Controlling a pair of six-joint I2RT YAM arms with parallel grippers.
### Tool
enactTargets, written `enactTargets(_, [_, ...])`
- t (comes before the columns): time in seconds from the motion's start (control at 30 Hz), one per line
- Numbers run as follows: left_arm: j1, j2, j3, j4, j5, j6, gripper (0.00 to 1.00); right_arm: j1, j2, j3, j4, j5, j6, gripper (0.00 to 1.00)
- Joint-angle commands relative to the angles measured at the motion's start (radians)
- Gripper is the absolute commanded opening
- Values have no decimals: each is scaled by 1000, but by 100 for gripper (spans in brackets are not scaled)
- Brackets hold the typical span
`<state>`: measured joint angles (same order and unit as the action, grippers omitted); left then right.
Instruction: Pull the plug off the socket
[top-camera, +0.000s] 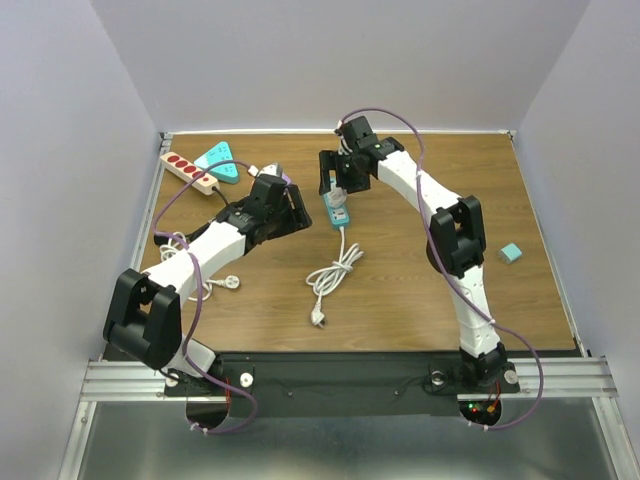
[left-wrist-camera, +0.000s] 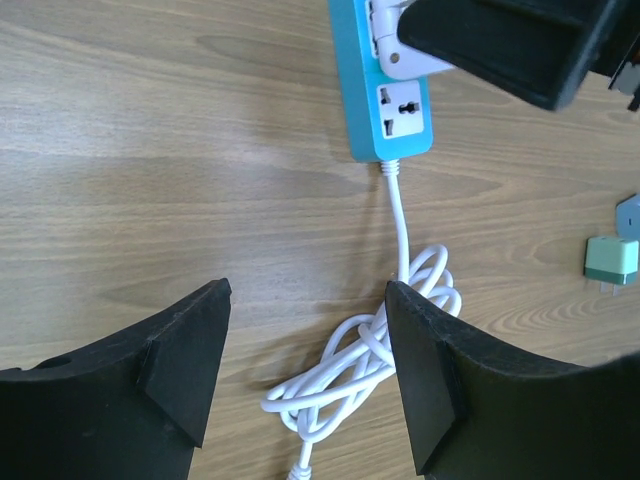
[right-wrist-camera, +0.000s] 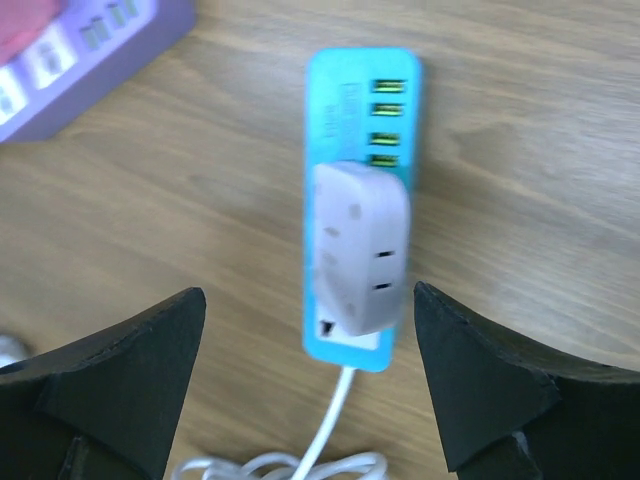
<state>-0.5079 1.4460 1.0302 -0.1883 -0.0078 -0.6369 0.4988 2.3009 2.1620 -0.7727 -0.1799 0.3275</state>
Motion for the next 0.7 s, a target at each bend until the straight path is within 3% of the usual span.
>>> enactTargets(0.0, [15,-32,-30,24,3,-3,73,-6,11,30,15,224,-25,89])
enactTargets(0.27, [34,-50,-48,38,3,5,73,-8,-6,2,35,223,-39,89])
enactTargets(0.4, [37,-41,-44,36,35,9,73,-5,52,56,35,62,-33,81])
enactTargets(0.67, [40,-52,-65,49,49,8,72,21,103,73,47,6,-30,72])
